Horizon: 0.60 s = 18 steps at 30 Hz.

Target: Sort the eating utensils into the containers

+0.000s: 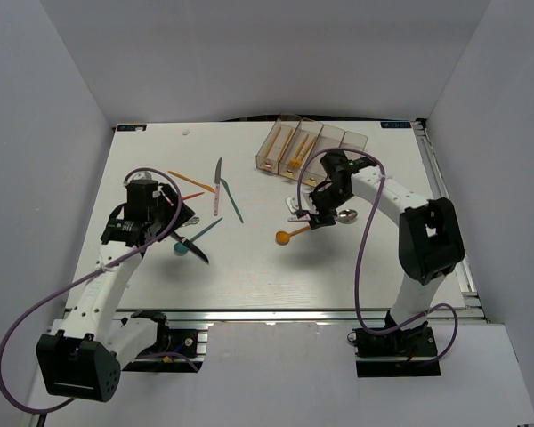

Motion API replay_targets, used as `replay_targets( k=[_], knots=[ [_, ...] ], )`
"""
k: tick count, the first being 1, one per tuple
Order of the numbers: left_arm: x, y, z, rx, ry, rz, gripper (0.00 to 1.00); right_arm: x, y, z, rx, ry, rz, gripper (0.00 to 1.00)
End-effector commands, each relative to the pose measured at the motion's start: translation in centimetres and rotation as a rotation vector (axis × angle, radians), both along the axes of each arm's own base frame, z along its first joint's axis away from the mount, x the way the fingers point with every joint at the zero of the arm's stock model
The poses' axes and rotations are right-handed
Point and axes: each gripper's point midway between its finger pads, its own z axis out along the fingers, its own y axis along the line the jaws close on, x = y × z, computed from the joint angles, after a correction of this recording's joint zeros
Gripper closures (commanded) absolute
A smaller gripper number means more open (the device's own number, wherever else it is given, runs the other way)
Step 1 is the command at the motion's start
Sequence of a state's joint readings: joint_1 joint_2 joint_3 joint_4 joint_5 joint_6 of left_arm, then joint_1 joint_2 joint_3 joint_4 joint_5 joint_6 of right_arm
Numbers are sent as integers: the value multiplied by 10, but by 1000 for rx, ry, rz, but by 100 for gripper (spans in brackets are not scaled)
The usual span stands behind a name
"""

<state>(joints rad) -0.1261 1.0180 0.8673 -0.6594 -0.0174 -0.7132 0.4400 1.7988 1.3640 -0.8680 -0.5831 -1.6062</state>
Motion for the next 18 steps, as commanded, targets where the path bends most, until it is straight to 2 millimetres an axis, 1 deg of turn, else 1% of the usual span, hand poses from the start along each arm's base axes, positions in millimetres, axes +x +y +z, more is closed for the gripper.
replay_targets(
  k=[1, 2, 4, 5, 9, 10, 14, 18],
  knots=[
    [-8, -7, 24, -62, -49, -6, 25, 5, -1, -20, -31, 13, 17, 42],
    [-12, -6, 28, -63, -63, -3, 25, 5, 1, -21, -31, 20, 23, 42],
    [-19, -5, 29, -72, -54, 5, 25, 0, 1, -27, -38, 47, 36, 43],
    [-23, -6, 35, -90, -70, 14, 25, -5, 0, -30, -43, 55, 44, 43],
    [-35, -8, 35, -123, -79, 23, 25, -10, 1, -41, -63, 47, 58, 43],
    [-38, -7, 30, -124, -70, 29, 25, -10, 2, -42, -67, 47, 51, 43],
    [-43, -9, 24, -152, -56, 42, 25, -2, 8, -47, -77, 36, 27, 44],
    [-43, -7, 21, -140, -54, 44, 25, 0, 15, -52, -86, 33, 33, 44]
  ],
)
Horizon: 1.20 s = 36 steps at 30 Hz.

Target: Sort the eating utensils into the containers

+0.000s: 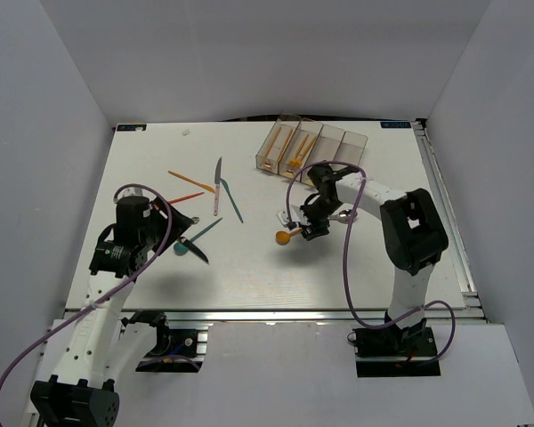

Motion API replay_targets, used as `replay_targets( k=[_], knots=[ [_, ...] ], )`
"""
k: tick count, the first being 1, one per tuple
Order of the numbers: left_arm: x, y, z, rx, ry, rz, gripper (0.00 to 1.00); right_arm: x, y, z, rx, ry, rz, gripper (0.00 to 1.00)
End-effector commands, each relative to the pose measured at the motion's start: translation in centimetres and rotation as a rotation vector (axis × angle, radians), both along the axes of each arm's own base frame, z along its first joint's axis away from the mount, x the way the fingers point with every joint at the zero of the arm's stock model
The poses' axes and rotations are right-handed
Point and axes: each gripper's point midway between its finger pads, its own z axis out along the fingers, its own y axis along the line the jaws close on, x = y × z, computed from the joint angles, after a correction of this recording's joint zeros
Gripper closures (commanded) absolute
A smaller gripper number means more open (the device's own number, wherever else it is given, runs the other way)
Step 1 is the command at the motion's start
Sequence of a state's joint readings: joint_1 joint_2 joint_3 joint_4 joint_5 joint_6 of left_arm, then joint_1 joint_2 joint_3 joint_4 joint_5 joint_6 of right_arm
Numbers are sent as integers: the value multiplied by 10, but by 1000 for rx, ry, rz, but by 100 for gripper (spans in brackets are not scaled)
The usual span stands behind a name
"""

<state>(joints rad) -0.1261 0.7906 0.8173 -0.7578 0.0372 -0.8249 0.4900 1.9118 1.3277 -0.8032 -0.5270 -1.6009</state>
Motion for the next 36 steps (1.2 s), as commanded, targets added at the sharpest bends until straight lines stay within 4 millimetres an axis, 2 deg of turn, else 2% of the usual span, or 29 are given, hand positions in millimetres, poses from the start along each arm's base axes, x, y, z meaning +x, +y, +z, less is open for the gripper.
replay_targets(
  k=[1, 8, 14, 18, 21, 24, 26, 28, 30, 31, 33, 34, 35, 36],
  knots=[
    [-2, 1, -3, -11, 10, 12, 25, 8, 9, -2, 0, -22, -4, 44],
    [0, 1, -8, -1, 27, 7, 25, 7, 14, -17, -32, 1, -10, 48],
    [1, 1, -10, 0, 27, 11, 25, 6, 17, -19, -26, 13, -19, 63],
    [3, 1, -13, 4, 36, 5, 25, 0, 23, -19, -13, 32, -38, 78],
    [3, 1, -12, 5, 34, 4, 25, -10, 34, -11, 16, 67, -46, 89],
    [3, 1, -13, 10, 33, 0, 25, -23, 45, 10, 69, 126, -55, 98],
    [2, 1, -14, 11, 34, -1, 25, -32, 55, 35, 132, 186, -77, 100],
    [2, 1, -17, 10, 39, -1, 25, -34, 68, 67, 193, 247, -131, 100],
    [2, 0, -19, 7, 44, -6, 25, -30, 77, 90, 234, 276, -169, 100],
    [2, -1, -20, 6, 46, -9, 25, -20, 86, 113, 288, 271, -190, 100],
    [3, -2, -21, 2, 48, -16, 25, -6, 92, 136, 328, 346, -319, 100],
    [3, -2, -21, 2, 49, -18, 25, 24, 96, 157, 411, 299, -378, 100],
    [3, -2, -22, 7, 48, -24, 25, 41, 94, 165, 420, 375, -564, 100],
    [3, -3, -22, 7, 50, -26, 25, 81, 87, 182, 526, 314, -649, 100]
  ],
)
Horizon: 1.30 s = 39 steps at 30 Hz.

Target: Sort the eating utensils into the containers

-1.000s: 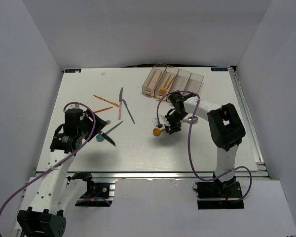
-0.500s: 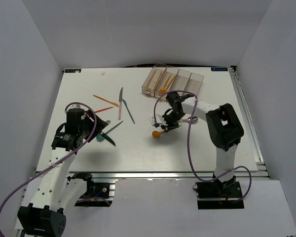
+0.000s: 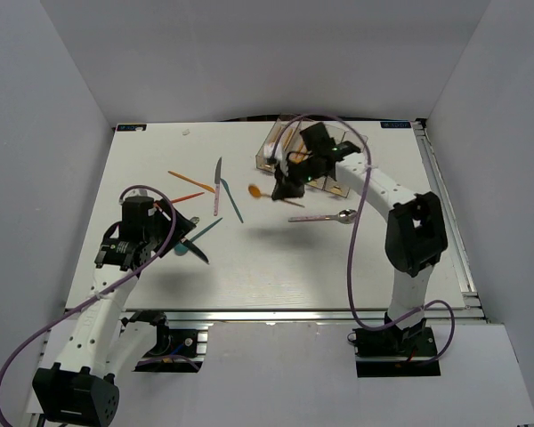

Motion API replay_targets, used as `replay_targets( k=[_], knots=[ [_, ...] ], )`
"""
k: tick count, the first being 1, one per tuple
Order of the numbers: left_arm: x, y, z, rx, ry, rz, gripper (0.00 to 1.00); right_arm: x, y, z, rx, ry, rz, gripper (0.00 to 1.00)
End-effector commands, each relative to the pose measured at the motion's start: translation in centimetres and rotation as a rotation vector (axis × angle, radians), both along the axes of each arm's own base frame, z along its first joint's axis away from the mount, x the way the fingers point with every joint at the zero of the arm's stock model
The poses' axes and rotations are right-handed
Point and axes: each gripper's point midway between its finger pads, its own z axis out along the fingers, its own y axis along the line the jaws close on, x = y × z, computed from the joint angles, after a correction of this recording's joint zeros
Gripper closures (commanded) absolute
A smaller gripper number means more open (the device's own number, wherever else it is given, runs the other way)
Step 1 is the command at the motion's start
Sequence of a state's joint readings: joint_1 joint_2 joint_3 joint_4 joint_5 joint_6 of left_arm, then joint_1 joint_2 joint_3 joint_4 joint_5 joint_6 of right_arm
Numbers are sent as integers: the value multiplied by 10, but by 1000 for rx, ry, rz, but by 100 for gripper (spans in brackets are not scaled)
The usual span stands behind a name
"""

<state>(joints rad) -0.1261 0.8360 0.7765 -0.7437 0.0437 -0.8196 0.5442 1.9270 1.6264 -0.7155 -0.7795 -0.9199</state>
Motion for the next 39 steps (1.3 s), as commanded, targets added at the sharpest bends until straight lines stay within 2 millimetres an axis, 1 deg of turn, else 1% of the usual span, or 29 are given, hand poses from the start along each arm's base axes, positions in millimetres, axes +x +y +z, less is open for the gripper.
replay_targets(
  k=[1, 2, 3, 4, 5, 6, 7, 8, 9, 10, 12, 13, 14, 15, 17, 18, 19, 22, 24, 27, 28, 29, 30, 31, 34, 35, 37, 39],
  knots=[
    [4, -2, 2, -1, -23, -19, 25, 83, -12, 80, 234, 59, -410, 100],
    [4, -2, 2, -1, -23, -21, 25, 104, -21, 85, 261, 75, -515, 100],
    [3, -3, 1, -6, -23, -22, 25, 129, -37, 82, 285, 164, -671, 100],
    [3, -3, 1, -8, -22, -24, 25, 151, -50, 79, 284, 153, -784, 100],
    [3, -3, 0, -9, -21, -26, 25, 173, -58, 92, 321, 120, -856, 100],
    [2, -4, -2, -13, -17, -28, 25, 189, -71, 93, 338, 165, -970, 100],
    [2, -4, -3, -16, -15, -27, 25, 206, -80, 78, 317, 169, -1055, 100],
    [2, -5, -3, -16, -15, -29, 25, 223, -92, 86, 326, 123, -1136, 100],
    [1, -5, -5, -19, -10, -30, 25, 234, -101, 84, 333, 113, -1179, 100],
    [1, -5, -6, -20, -8, -31, 25, 245, -111, 76, 333, 112, -1261, 100],
    [1, -6, -7, -24, -5, -31, 25, 260, -125, 75, 363, 91, -1325, 100],
    [2, -6, -8, -23, -2, -31, 25, 267, -130, 64, 363, 105, -1368, 100],
    [1, -7, -8, -26, 2, -33, 25, 271, -132, 62, 369, 107, -1381, 100],
    [2, -7, -10, -25, 5, -34, 25, 278, -136, 53, 364, 115, -1400, 100],
    [2, -8, -11, -27, 11, -36, 25, 284, -143, 43, 361, 130, -1452, 100],
    [2, -7, -12, -26, 14, -38, 25, 287, -149, 32, 354, 141, -1480, 100],
    [3, -8, -12, -27, 17, -39, 25, 290, -155, 26, 351, 145, -1510, 100],
    [4, -8, -13, -26, 23, -43, 25, 295, -163, 12, 354, 170, -1544, 100],
    [4, -9, -15, -25, 29, -45, 25, 298, -167, 5, 356, 184, -1566, 97],
    [6, -9, -16, -24, 35, -48, 25, 300, -172, -4, 344, 188, -1588, 91],
    [6, -10, -17, -25, 38, -52, 25, 299, -172, -7, 339, 195, -1585, 86],
    [7, -10, -18, -25, 41, -55, 25, 299, -173, -11, 333, 201, -1584, 84],
    [8, -11, -18, -29, 41, -62, 25, 297, -172, -14, 320, 198, -1561, 73],
    [9, -12, -19, -25, 43, -72, 25, 301, -170, -7, 347, 172, -1538, 66],
    [11, -15, -28, -27, 71, -95, 25, 300, -168, -4, 350, 166, -1490, 50],
    [11, -16, -30, -23, 77, -108, 25, 300, -167, 3, 362, 156, -1476, 47],
    [14, -17, -33, -18, 87, -123, 25, 299, -167, 9, 372, 142, -1451, 42],
    [18, -17, -34, -3, 87, -142, 25, 297, -165, 17, 388, 140, -1431, 41]
  ],
)
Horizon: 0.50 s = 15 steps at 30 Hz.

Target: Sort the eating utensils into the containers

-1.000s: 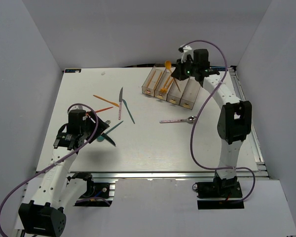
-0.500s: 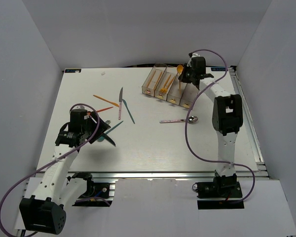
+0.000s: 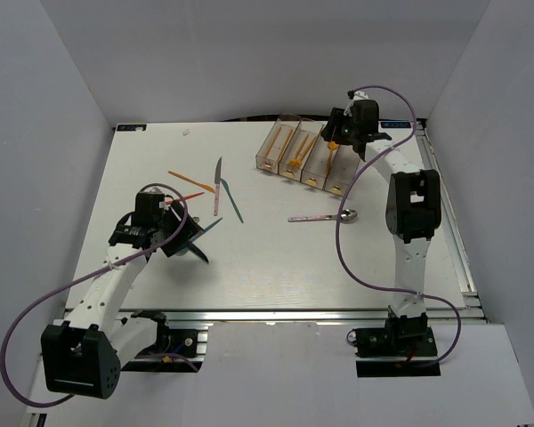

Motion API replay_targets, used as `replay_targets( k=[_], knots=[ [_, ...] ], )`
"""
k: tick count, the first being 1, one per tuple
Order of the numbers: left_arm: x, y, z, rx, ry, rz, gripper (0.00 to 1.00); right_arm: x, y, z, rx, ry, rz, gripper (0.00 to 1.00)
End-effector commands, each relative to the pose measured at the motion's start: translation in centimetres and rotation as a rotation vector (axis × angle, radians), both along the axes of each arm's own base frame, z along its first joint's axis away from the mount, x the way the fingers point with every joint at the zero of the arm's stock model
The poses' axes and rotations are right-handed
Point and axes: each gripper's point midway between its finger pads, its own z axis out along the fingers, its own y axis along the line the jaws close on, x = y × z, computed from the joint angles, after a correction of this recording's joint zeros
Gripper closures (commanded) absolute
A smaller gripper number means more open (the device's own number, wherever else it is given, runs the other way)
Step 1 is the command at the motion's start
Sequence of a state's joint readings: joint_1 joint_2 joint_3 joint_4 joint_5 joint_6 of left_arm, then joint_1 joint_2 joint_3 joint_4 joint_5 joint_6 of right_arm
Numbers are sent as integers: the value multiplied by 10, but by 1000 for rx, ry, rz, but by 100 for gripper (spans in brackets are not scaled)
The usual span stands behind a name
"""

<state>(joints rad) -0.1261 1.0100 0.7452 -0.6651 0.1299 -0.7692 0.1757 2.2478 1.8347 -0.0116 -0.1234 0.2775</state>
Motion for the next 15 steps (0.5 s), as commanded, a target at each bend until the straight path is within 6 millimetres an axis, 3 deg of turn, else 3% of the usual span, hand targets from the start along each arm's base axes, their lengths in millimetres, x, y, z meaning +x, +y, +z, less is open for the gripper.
replay_targets(
  k=[1, 3, 4, 7, 8, 10, 12, 14, 15],
  knots=[
    [10, -3, 7, 11, -42, -52, 25, 4, 5, 37, 20, -109, 55, 41],
    [16, -2, 9, 36, -51, -83, 27, -1, 11, 49, 12, -138, 112, 42],
    [18, -1, 9, 47, -51, -94, 30, -5, 14, 66, 5, -174, 150, 43],
    [27, -1, 7, 98, -55, -174, 36, -41, 47, 98, -44, -315, 561, 42],
    [29, 0, 6, 137, -68, -237, 42, -85, 71, 119, 54, -359, 833, 42],
    [36, -3, 0, 156, -50, -288, 45, -123, 81, 140, 72, -462, 1047, 28],
    [41, -4, -7, 228, -49, -376, 48, -162, 87, 138, 148, -448, 1185, 18],
    [48, -6, -19, 307, -35, -475, 48, -186, 92, 146, 69, -568, 1266, 11],
    [51, -7, -23, 331, -28, -505, 47, -202, 91, 129, 77, -508, 1277, 11]
  ],
)
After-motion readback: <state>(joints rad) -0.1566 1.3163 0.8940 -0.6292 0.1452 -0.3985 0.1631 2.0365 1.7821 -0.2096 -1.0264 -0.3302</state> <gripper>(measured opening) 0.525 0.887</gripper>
